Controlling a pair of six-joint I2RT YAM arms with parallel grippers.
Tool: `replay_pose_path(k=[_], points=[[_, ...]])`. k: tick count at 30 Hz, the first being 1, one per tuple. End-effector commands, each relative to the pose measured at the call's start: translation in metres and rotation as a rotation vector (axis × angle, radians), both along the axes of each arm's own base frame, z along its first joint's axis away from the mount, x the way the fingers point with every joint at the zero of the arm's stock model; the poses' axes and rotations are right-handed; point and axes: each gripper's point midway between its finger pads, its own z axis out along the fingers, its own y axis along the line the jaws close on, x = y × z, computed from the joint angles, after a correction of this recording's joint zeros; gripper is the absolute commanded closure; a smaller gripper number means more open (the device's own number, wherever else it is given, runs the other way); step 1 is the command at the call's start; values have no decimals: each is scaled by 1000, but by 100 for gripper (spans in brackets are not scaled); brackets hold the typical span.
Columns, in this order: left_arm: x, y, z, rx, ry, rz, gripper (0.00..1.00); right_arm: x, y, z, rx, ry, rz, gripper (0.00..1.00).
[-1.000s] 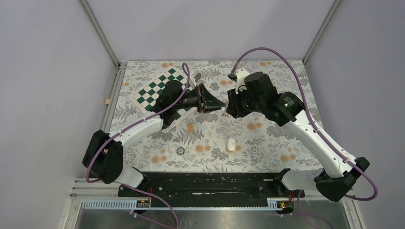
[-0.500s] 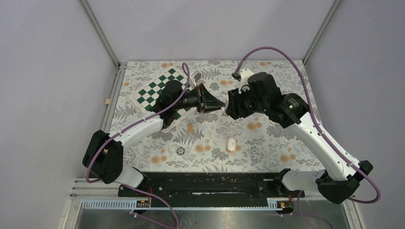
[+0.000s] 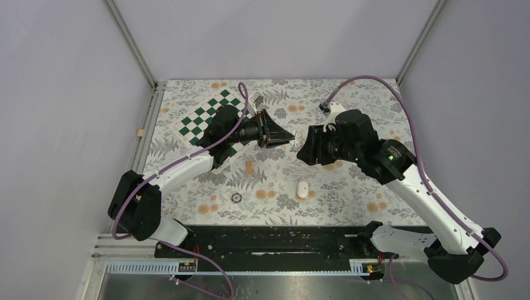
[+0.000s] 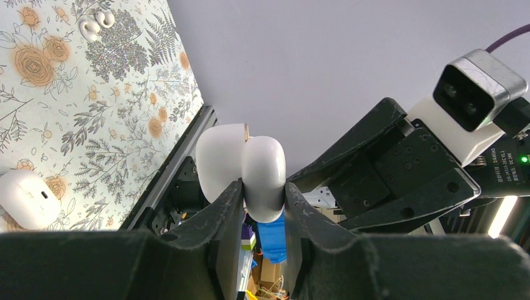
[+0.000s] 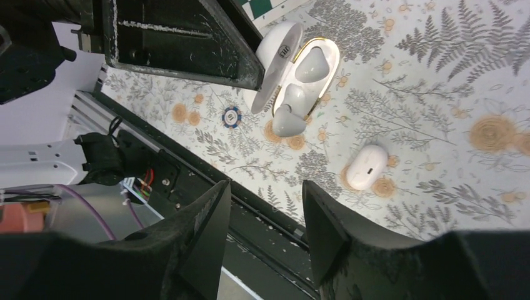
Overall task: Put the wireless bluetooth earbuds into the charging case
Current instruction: Place the earbud in the charging case.
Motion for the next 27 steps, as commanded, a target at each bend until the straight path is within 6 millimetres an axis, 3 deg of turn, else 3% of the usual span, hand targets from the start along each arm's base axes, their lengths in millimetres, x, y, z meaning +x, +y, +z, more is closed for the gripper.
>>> replay_pose_path(k=[1,6,12,27], points=[[-6,3,36,-64,-102,-8,100,0,22,15,132,19,24,47],[-6,3,38,-67,-104,-6,100,6,27,16,145,18,14,47],[-7,3,39,-68,-106,-8,100,21,22,9,102,10,-55,55],[-7,3,37,-68,-104,-12,100,41,19,8,58,-38,-105,57]])
